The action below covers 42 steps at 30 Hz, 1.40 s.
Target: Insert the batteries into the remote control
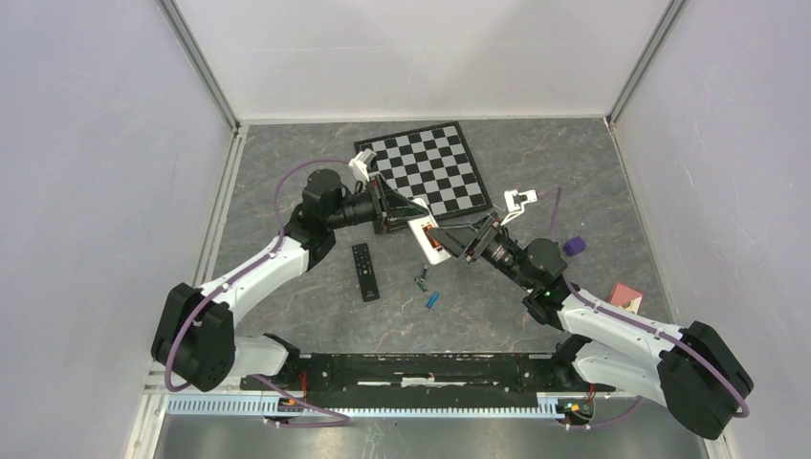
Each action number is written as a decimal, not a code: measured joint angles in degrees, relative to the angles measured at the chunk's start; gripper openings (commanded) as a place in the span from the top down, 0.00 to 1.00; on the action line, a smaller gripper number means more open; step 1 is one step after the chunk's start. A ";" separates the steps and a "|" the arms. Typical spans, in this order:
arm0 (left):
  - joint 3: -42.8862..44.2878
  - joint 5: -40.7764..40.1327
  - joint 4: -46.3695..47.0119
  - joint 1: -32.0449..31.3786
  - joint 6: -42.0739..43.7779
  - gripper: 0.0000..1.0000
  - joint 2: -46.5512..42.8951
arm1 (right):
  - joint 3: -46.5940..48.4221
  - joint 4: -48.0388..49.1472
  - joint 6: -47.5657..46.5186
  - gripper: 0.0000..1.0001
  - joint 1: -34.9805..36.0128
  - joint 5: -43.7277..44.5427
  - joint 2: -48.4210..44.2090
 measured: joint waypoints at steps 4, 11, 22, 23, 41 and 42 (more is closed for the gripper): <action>-0.44 0.37 0.31 0.52 1.90 0.98 -0.02 | 0.00 -0.04 -0.28 0.05 -0.07 -0.35 -0.22; -1.03 2.67 0.24 0.79 8.72 0.98 -1.25 | 0.00 0.07 -4.44 0.19 -0.63 -3.89 -2.19; -1.03 6.82 0.59 0.79 15.06 0.98 -4.46 | 1.90 -2.21 -12.90 0.37 -0.94 -10.97 1.09; -1.03 6.86 0.59 0.79 15.26 0.98 -4.52 | 2.21 -2.73 -13.55 0.42 -0.94 -11.17 1.16; -0.57 2.23 -4.76 1.14 21.22 0.98 -4.59 | 10.58 -21.66 -25.09 0.64 1.09 -5.29 1.09; -0.33 1.75 -5.57 1.09 21.66 0.98 -4.59 | 11.04 -22.75 -25.77 0.63 1.27 -4.66 1.05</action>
